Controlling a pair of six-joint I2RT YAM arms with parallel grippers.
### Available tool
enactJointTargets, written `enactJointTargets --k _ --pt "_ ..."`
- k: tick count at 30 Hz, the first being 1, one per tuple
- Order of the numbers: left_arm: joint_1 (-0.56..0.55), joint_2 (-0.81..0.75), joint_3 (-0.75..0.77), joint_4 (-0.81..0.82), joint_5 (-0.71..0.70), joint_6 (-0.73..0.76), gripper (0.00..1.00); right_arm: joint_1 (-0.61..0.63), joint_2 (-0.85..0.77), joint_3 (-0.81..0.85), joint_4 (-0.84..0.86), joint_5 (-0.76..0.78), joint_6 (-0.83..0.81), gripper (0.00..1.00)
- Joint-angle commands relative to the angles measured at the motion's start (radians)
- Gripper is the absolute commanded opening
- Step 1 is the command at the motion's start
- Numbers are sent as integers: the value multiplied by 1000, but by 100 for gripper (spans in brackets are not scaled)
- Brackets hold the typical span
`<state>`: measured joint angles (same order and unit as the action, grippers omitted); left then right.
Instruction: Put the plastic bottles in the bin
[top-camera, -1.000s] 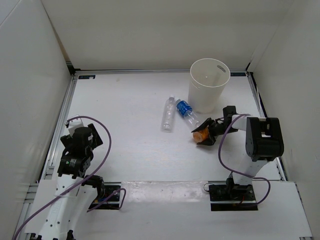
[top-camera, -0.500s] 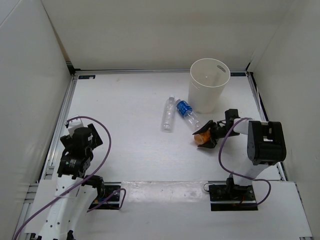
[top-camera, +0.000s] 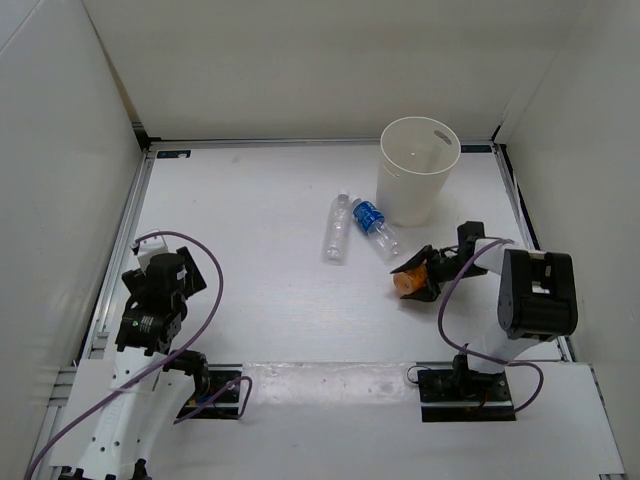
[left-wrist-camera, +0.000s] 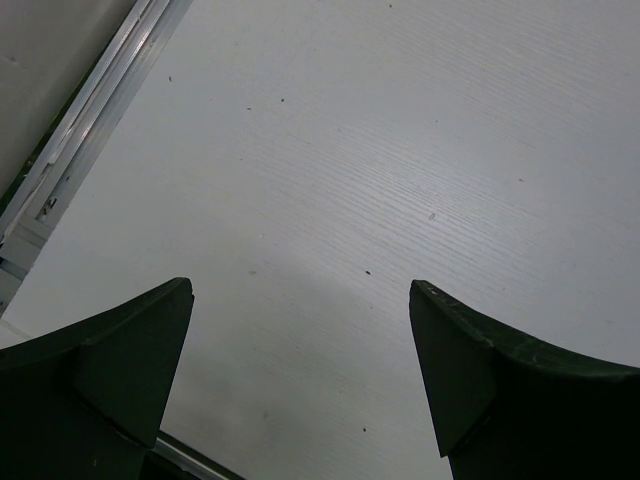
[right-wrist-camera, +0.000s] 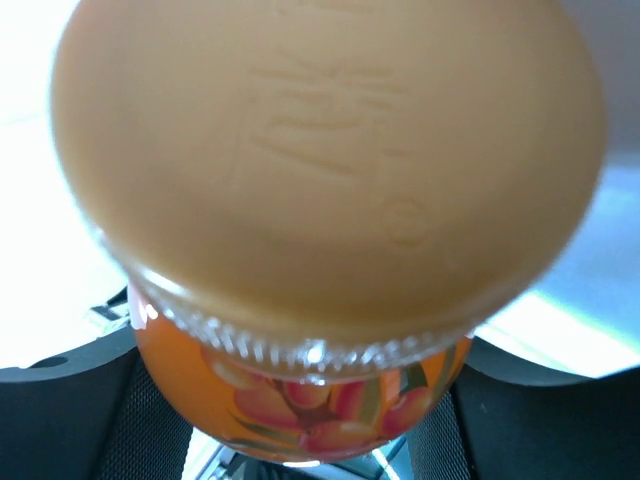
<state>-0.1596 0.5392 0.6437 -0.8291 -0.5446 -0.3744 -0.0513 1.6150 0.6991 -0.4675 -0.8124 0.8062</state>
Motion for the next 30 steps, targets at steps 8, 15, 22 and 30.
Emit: enactJointTargets --k 8,15,22,30 --pt "-3 5 -3 24 43 12 100 -71 -199 370 -437 -94 -293 0" --pt "-3 53 68 2 238 49 100 -99 -167 743 -375 -105 -415 0" --pt "-3 234 195 119 313 48 100 -102 -17 1181 -180 60 -602 0" --pt "-14 663 443 225 414 48 100 50 191 1271 -209 148 -687 0"
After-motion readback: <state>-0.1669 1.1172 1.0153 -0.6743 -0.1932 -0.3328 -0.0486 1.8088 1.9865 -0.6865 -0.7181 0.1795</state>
